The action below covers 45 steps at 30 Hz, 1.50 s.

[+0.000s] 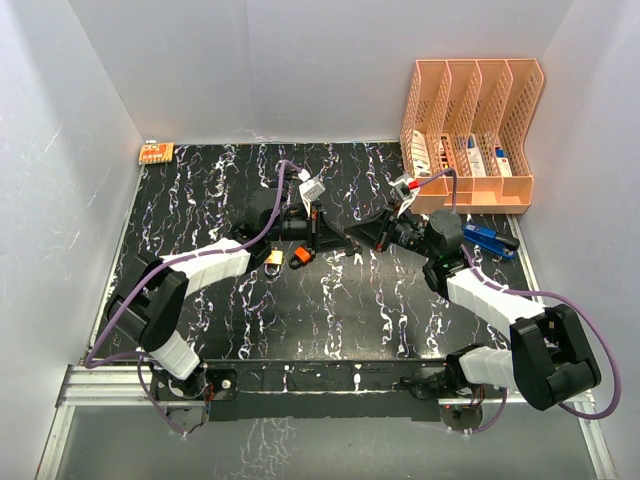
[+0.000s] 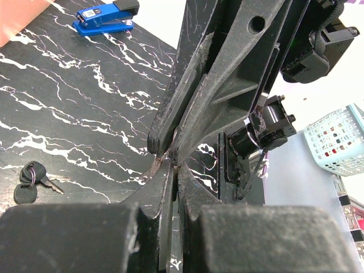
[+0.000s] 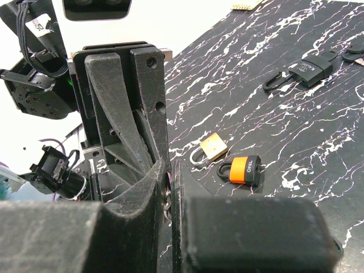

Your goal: Unlock with the key

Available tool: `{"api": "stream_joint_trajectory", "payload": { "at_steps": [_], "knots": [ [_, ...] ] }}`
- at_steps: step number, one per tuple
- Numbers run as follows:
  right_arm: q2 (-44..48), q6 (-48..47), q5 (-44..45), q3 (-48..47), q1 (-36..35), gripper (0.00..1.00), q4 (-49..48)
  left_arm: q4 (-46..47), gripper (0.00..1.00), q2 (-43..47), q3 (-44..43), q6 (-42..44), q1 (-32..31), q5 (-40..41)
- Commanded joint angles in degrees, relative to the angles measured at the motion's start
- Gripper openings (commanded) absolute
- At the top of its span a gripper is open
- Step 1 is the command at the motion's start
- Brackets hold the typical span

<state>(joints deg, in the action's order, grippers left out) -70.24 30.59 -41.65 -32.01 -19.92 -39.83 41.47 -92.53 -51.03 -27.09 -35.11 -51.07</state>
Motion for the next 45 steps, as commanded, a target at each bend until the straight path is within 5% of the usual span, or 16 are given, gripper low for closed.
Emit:
{"api": "stream_joint_trajectory", "payload": {
  "at_steps": [1, 7, 14, 15, 17, 23, 35, 45],
  "knots": [
    [0.3, -0.2, 0.0, -0.7, -0.2, 0.00, -3.7, -1.6, 0.00, 0.6, -2.5, 0.4, -0.4, 1.3],
    [0.8, -0.2, 0.9, -0.7, -0.2, 0.00, -3.1, -2.9, 0.36, 1.7, -1.1, 0.9, -0.3, 6.1],
    [2.9, -1.7, 8.0, -0.7, -0.2, 0.00, 1.5, -5.7, 0.63, 8.8, 4.9, 2.6, 1.3, 17.4],
    [3.1, -2.0, 9.2, -0.8, -0.2, 0.00, 2.5, -5.5, 0.69, 10.5, 6.3, 2.8, 1.6, 19.1],
    [3.4, -2.4, 11.3, -0.8, -0.1, 0.00, 3.8, -5.1, 0.97, 13.6, 9.5, 2.7, 2.1, 23.2],
    [3.1, -2.9, 14.1, -0.9, -0.1, 0.00, 6.0, -8.6, 0.98, 19.4, 14.4, 2.1, 3.2, 33.3],
    [2.5, -5.1, 19.3, -4.8, -0.2, 0.00, 15.8, -26.9, 0.98, 16.5, 16.1, 0.1, 2.0, 62.2],
    [1.9, -5.0, 18.7, -5.0, -0.4, 0.00, 15.8, -30.4, 0.98, 11.2, 15.1, 1.5, -0.4, 72.1]
  ]
}}
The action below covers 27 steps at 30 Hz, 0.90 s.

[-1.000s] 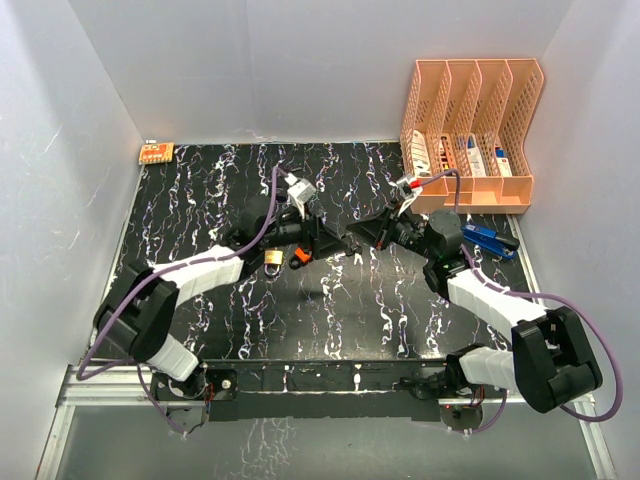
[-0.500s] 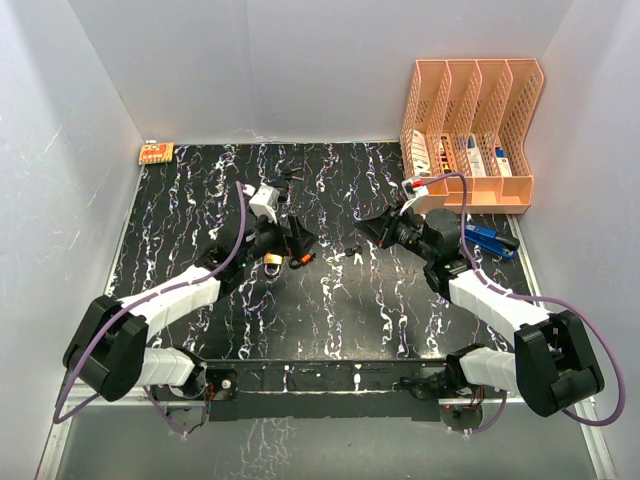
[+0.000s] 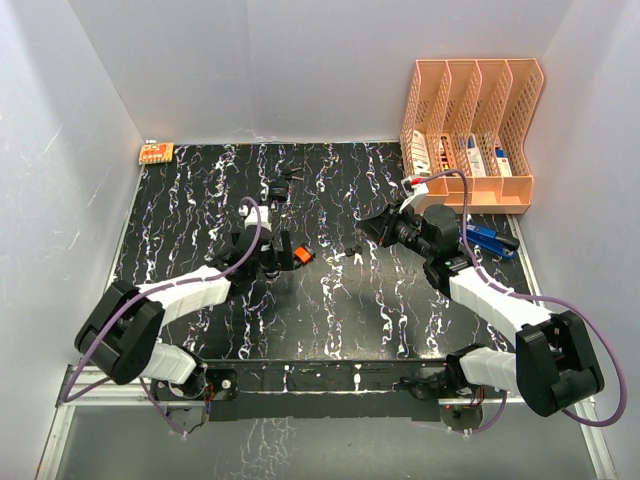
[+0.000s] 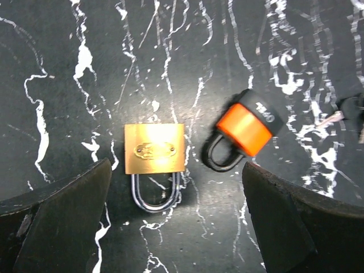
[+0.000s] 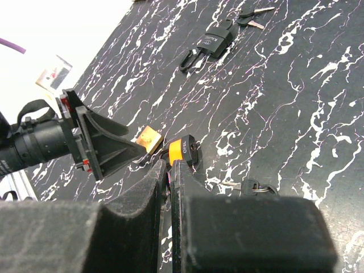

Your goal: Unlock with the key

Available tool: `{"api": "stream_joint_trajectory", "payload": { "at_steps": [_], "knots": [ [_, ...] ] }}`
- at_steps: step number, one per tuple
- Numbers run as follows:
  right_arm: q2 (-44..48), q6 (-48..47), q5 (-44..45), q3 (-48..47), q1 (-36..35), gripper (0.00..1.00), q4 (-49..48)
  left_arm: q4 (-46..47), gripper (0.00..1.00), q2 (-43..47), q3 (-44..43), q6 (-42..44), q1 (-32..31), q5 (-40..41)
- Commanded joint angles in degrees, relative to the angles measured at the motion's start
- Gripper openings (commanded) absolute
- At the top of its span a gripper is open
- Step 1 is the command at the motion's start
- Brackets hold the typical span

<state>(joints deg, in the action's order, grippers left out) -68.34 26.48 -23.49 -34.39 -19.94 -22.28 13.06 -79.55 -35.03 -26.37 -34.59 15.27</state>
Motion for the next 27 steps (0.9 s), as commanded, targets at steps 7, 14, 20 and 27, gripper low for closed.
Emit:
{"api": "stream_joint_trajectory", "payload": {
  "at_steps": [7, 14, 20, 27],
  "knots": [
    [-0.7, -1.0, 0.2, -3.1, -0.6, 0.00, -1.9, -2.6, 0.98, -5.6, -2.5, 1.5, -3.0, 11.0],
    [-0.2, -1.1, 0.3, -3.0, -0.6, 0.00, -1.7, -1.7, 0.97, -7.5, -2.4, 2.1, -3.5, 12.1],
    [-0.5, -1.1, 0.3, -3.1, -0.7, 0.00, -1.7, -0.9, 0.91, -8.9, -2.8, 2.5, -3.6, 13.0],
    [-0.5, -1.0, 0.4, -2.8, -0.7, 0.00, -1.9, -0.8, 0.88, -11.5, -4.3, 3.3, -3.9, 13.5]
  ]
}}
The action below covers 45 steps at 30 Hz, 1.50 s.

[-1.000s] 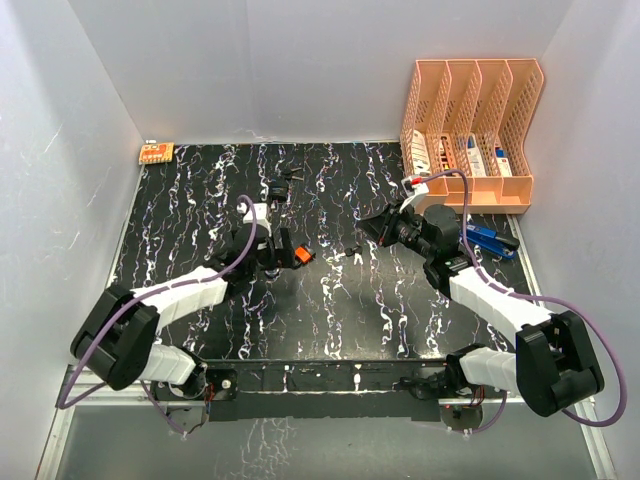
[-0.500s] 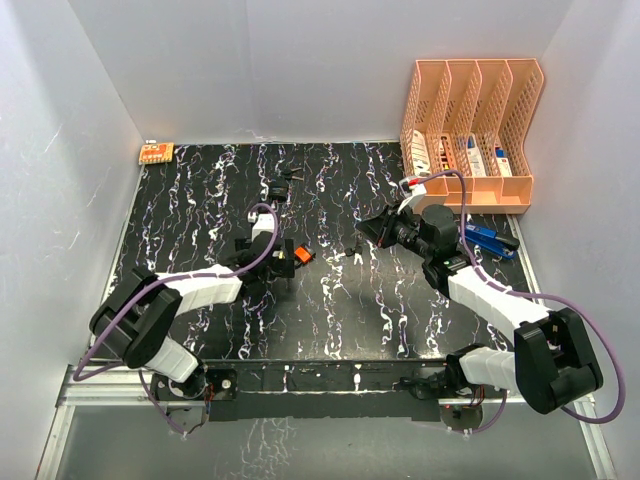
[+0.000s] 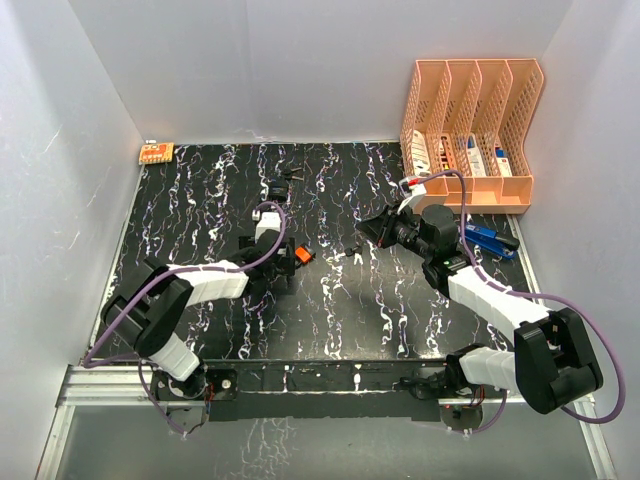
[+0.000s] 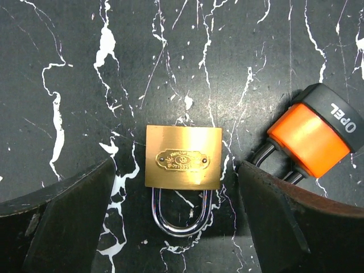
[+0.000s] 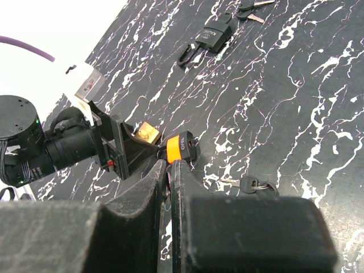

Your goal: Unlock with the key

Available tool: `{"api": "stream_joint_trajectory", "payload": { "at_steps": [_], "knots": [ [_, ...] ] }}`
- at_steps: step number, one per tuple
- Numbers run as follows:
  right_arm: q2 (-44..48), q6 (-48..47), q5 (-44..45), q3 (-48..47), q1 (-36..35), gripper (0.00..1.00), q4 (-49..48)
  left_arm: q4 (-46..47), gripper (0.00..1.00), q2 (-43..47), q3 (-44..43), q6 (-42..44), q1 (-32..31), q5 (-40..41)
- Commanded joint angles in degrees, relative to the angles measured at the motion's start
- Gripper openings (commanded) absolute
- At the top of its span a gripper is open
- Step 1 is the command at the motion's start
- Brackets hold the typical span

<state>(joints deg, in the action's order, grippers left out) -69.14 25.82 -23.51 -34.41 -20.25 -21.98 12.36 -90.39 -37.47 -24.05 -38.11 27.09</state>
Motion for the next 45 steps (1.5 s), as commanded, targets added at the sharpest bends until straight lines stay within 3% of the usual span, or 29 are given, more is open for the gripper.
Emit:
{"api": "stream_joint_trajectory", "payload": {
  "at_steps": [1, 10, 17, 21, 24, 31, 38, 45],
  "knots": [
    [0.4, -0.3, 0.4, -2.7, -0.4, 0.00, -2.0, 0.1, 0.87, -0.9, -1.9, 1.1, -0.4, 1.6],
    [0.5, -0.7, 0.4, -3.2, -0.4, 0.00, -1.5, -0.6, 0.73, -1.3, -1.4, 0.1, -0.4, 1.5],
    [0.5, -0.7, 0.2, -3.2, -0.4, 0.00, -1.6, -0.6, 0.56, -1.9, -1.2, 0.1, -0.4, 0.2],
    [0.2, -0.7, 0.2, -3.2, -0.4, 0.00, -1.6, -0.2, 0.34, -2.1, -0.9, 0.0, -0.5, -1.0],
    [0.1, -0.6, 0.0, -3.4, -0.5, 0.00, -1.7, 0.1, 0.00, -2.0, -1.0, -0.1, -0.5, -1.7],
    [0.0, -0.5, -0.1, -3.7, -0.6, 0.00, -1.0, 3.3, 0.00, 3.1, -2.0, 5.4, -0.5, -3.5],
    [0.1, -0.8, 0.1, -4.8, -2.5, 0.00, 0.0, 22.9, 0.00, 15.3, 4.4, 13.7, -0.5, -16.0],
    [-0.3, -1.3, 3.4, -6.4, -6.9, 0.00, 1.1, 39.2, 0.00, 16.5, 9.1, 18.5, -0.5, -29.5]
  ]
}}
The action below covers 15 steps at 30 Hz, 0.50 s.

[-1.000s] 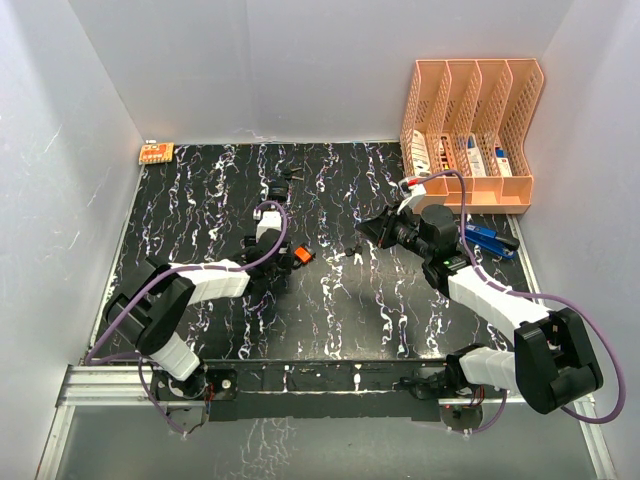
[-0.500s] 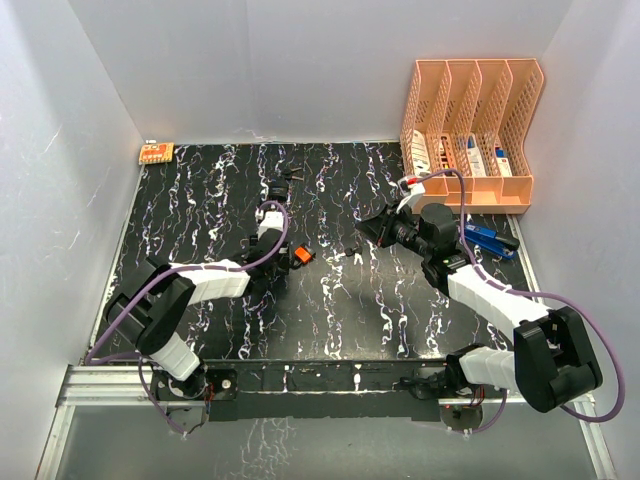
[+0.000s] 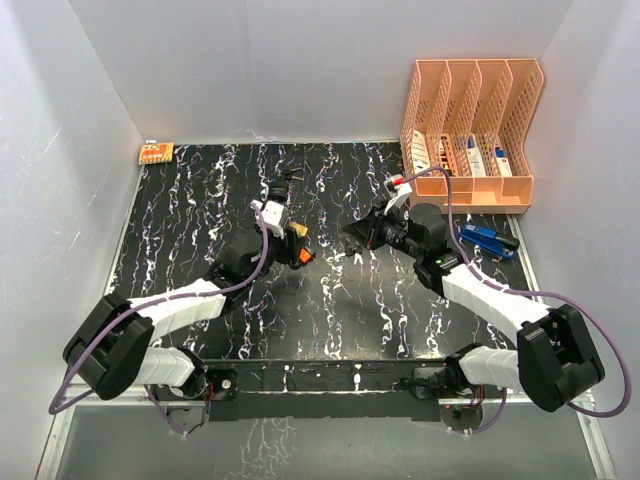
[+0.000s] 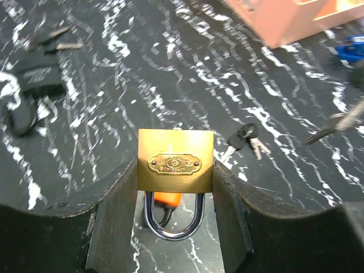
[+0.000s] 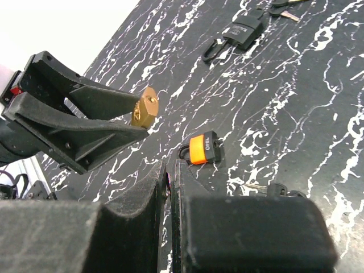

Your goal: Unlock with the key

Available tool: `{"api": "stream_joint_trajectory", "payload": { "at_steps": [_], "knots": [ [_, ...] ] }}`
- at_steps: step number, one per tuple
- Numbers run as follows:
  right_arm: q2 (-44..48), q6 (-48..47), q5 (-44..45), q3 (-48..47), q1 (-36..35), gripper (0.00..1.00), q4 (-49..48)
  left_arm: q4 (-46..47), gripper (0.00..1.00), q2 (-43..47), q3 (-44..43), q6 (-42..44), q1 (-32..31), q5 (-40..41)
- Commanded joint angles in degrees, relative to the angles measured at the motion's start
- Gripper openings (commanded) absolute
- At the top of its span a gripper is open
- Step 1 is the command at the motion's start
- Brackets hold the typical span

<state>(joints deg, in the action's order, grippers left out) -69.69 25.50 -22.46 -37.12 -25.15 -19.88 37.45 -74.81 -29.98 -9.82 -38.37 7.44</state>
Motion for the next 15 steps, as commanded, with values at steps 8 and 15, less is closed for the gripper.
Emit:
{"api": "stream_joint_trajectory", "payload": {
  "at_steps": [8, 15],
  "knots": [
    [1.0, -0.6, 3.4, -4.8, -3.8, 0.00, -0.2, 37.5, 0.00, -2.1, 10.9, 10.3, -0.2, -18.7],
    [0.3, -0.5, 4.6, -5.8, -5.2, 0.00, 0.4, 44.7, 0.00, -6.3, 11.8, 14.8, -0.3, -23.5]
  ]
}}
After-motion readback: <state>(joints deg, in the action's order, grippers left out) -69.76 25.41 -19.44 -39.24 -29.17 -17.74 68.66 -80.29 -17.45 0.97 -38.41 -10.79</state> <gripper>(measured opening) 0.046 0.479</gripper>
